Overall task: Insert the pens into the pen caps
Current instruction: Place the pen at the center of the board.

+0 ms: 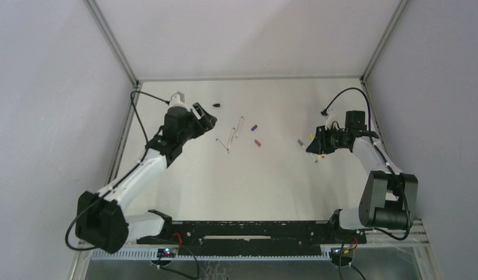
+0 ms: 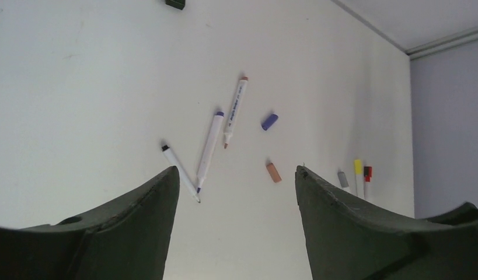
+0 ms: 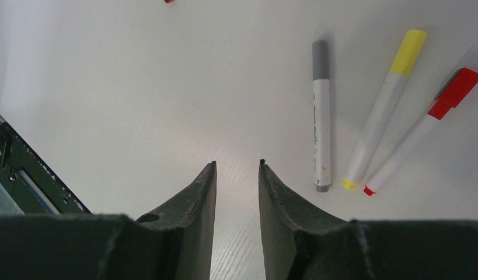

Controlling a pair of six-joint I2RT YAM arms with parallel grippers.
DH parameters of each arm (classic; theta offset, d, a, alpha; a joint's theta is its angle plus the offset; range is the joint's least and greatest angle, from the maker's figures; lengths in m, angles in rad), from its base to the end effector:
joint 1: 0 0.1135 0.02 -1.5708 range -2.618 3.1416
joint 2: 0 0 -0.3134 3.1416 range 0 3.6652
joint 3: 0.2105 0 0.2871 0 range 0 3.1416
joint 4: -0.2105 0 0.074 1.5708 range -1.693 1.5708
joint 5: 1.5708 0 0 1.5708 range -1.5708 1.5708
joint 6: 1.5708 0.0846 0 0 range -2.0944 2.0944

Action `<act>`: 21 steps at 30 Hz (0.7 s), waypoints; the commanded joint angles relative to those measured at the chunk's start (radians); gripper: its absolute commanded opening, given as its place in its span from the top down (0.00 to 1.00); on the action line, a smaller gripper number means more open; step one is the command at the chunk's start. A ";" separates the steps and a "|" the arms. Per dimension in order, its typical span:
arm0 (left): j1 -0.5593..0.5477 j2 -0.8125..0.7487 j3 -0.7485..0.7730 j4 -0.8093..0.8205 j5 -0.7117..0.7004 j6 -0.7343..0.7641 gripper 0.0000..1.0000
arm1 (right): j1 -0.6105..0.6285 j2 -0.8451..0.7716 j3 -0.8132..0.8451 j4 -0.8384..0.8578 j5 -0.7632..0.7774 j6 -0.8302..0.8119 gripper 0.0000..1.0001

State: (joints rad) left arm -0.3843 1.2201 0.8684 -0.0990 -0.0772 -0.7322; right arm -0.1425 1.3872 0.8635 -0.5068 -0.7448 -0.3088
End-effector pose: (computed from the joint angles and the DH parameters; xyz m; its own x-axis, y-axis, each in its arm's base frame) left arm 0.3168 -0.1211 0.2984 -0.5072 -0.5138 -0.6919 -0.0398 0.8159 -0.5768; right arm 0.3110 0.0133 0.2164 -0.7356 -0.1202 -0.6667 -0.4873 0.7775 0.3974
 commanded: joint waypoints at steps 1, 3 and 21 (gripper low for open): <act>0.063 0.121 0.150 -0.077 0.100 0.040 0.26 | -0.020 -0.030 0.040 -0.003 -0.032 -0.018 0.62; 0.095 0.187 0.203 -0.107 0.119 0.049 0.28 | -0.022 -0.026 0.040 -0.002 -0.037 -0.018 0.62; 0.286 0.889 0.840 -0.129 0.355 -0.083 0.64 | -0.028 0.030 0.057 -0.022 -0.065 -0.041 0.62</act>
State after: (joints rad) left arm -0.1360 2.0289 1.5791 -0.2512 0.1970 -0.7277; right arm -0.1635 1.4075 0.8799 -0.5167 -0.7746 -0.3206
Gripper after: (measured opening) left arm 0.363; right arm 0.382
